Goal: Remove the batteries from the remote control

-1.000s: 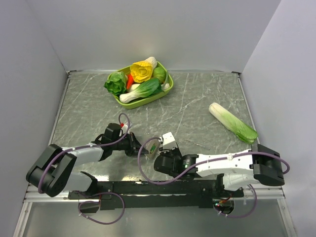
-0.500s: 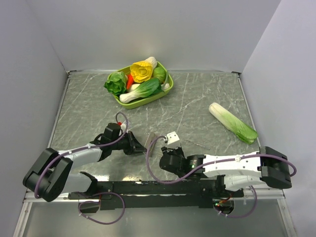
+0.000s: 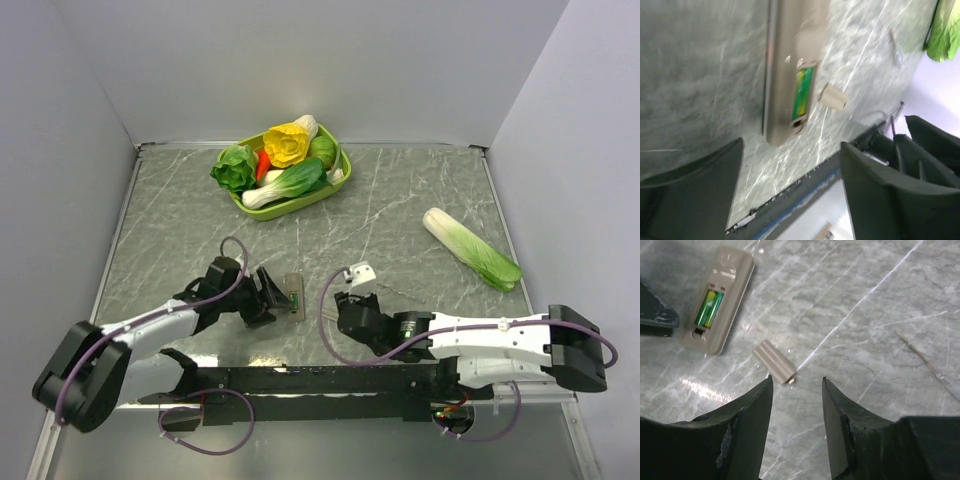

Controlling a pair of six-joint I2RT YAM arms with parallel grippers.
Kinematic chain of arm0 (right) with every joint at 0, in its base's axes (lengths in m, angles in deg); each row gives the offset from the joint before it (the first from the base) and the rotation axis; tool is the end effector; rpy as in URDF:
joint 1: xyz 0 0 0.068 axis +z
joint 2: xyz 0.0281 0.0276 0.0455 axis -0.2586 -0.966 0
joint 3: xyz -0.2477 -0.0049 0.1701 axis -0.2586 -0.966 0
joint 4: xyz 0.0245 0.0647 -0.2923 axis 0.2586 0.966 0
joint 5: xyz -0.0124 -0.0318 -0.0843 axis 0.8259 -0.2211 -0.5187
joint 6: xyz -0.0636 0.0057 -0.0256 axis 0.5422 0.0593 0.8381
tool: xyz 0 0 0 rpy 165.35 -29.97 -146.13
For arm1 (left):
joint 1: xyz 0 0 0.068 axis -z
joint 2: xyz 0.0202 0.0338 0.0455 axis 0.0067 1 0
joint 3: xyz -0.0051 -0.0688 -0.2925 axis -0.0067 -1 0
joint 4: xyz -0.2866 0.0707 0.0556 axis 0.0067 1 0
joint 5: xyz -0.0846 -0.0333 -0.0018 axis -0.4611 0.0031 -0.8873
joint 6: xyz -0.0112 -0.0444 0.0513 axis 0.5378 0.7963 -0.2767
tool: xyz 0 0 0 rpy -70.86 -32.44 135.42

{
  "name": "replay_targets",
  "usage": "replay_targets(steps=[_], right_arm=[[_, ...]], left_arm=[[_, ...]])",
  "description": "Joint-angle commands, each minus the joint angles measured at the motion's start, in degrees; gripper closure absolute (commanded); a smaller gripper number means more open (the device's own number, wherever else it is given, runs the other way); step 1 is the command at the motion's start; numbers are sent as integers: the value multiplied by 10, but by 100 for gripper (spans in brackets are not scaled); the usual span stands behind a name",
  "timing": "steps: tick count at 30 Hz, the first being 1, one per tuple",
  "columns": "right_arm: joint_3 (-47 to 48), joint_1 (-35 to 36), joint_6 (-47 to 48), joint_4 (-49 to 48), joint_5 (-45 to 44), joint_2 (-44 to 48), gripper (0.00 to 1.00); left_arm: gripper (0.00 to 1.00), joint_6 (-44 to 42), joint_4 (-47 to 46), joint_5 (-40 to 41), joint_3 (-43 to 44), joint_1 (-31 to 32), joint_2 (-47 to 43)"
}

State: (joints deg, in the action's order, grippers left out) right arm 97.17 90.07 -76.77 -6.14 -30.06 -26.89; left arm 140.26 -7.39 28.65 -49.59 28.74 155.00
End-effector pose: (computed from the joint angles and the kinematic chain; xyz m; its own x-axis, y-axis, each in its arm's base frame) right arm 0.0984 0.2266 0.1992 -0.4951 -0.1863 -0.8486 -0.3897 0.9206 0.0253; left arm 0.1872 -0.1307 0.1230 -0.9081 -0.4107 -0.0819 -0.2073 0.6107 -0.7642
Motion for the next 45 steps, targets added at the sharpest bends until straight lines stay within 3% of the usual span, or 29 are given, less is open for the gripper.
replay_targets(steps=[1, 2, 7, 10, 12, 14, 18, 19, 22, 25, 36, 41, 45], right_arm=[[23, -74, 28, 19, 51, 35, 47], [23, -92, 45, 19, 67, 39, 47], [64, -213, 81, 96, 112, 49, 43], [80, -249, 105, 121, 106, 70, 41], [95, -309, 144, 126, 174, 74, 39], [109, -373, 199, 138, 253, 41, 37], [173, -408, 299, 175, 240, -50, 37], [177, -417, 380, 169, 272, -58, 37], [199, -457, 469, 217, 360, -90, 36], [223, -521, 488, 262, 411, -97, 38], [152, -541, 577, 253, 447, -148, 45], [122, -550, 597, 235, 363, -173, 46], [118, -556, 601, 217, 375, -197, 46]], left_arm=[[13, -31, 115, 103, 74, 1, -67], [1, -43, 128, 111, 93, 1, -78], [3, -84, 157, 138, 129, 1, -140], [3, -125, 192, 162, 156, 1, -153], [1, -150, 198, 164, 160, 1, -162], [1, -162, 194, 159, 154, 1, -169], [3, -149, 144, 123, 125, 1, -184], [2, -148, 151, 126, 128, 1, -185], [1, -159, 179, 113, 149, 1, -186], [1, -157, 167, 86, 143, 1, -197], [1, -148, 162, 83, 129, 11, -236], [1, -150, 177, 131, 131, 36, -257], [1, -145, 179, 147, 128, 44, -270]])
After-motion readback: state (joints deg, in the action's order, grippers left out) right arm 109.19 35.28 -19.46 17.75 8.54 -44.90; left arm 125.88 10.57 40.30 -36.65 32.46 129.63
